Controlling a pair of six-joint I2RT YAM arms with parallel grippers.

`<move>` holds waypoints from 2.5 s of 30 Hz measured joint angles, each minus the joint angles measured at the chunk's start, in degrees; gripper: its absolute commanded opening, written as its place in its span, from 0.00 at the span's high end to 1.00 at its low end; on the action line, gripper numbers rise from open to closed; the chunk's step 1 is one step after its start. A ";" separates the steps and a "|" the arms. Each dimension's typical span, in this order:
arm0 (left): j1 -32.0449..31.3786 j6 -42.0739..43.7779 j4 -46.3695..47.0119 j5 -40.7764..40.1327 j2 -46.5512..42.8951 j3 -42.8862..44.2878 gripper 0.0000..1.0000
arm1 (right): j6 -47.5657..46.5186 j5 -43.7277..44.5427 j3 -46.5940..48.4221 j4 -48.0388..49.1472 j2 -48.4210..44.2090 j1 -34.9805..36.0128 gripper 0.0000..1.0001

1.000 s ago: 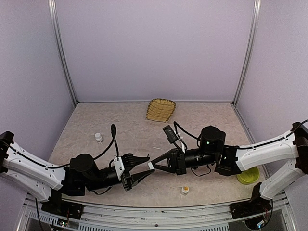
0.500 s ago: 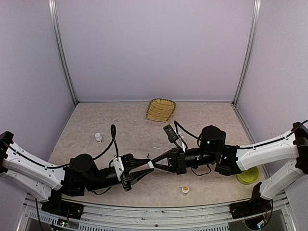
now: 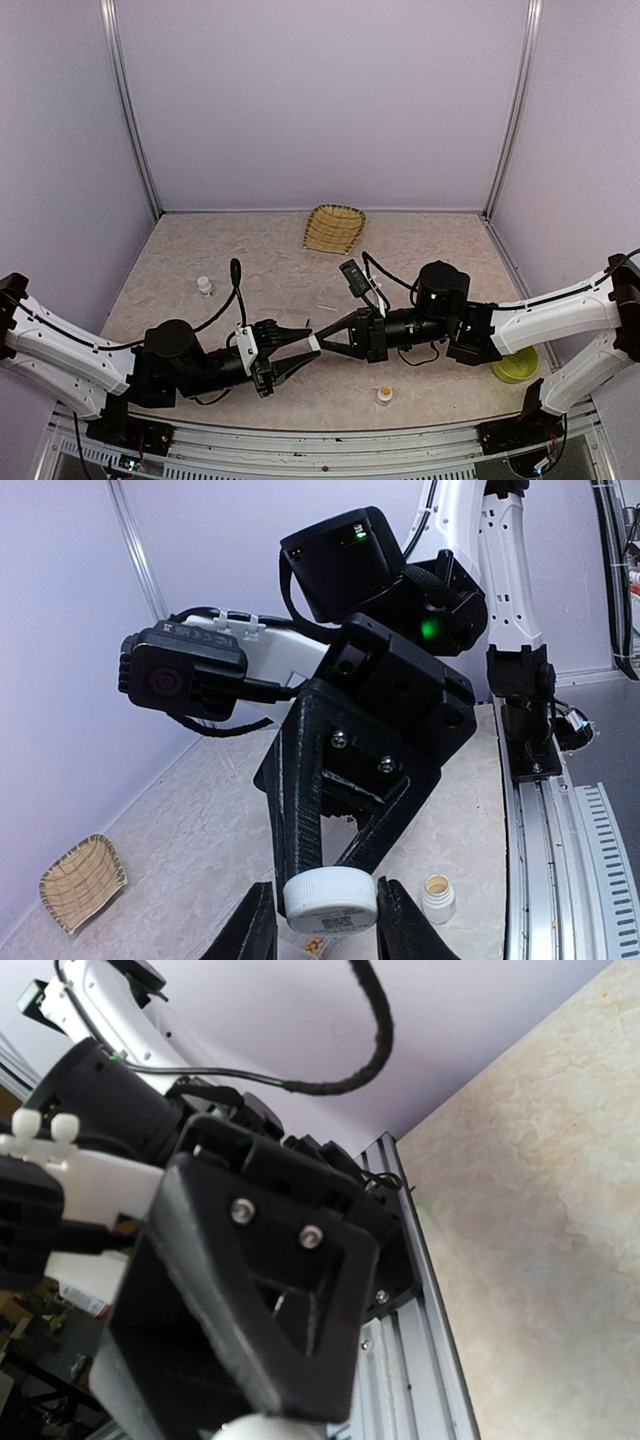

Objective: Sort the pills into containers

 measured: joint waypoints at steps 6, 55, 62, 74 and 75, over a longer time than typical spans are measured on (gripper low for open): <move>0.00 0.00 -0.04 -0.02 0.02 -0.04 0.65 | 0.00 0.04 -0.57 0.35 0.00 -0.02 1.00; -0.09 -4.55 -4.55 -2.89 -2.27 -1.22 0.86 | -8.50 6.36 -5.79 -14.27 -14.08 -4.31 0.19; -0.11 -8.52 -10.71 -3.04 -3.78 -0.94 0.88 | -11.82 12.00 -13.81 -21.46 -24.39 -4.42 0.18; -0.63 -12.46 -16.76 -3.08 -4.81 -0.24 0.88 | -6.01 16.46 -21.38 -36.22 -36.15 -3.52 0.23; -0.63 -12.52 -16.79 -3.08 -4.92 -0.22 0.88 | -5.18 16.74 -21.49 -37.48 -36.57 -3.26 0.23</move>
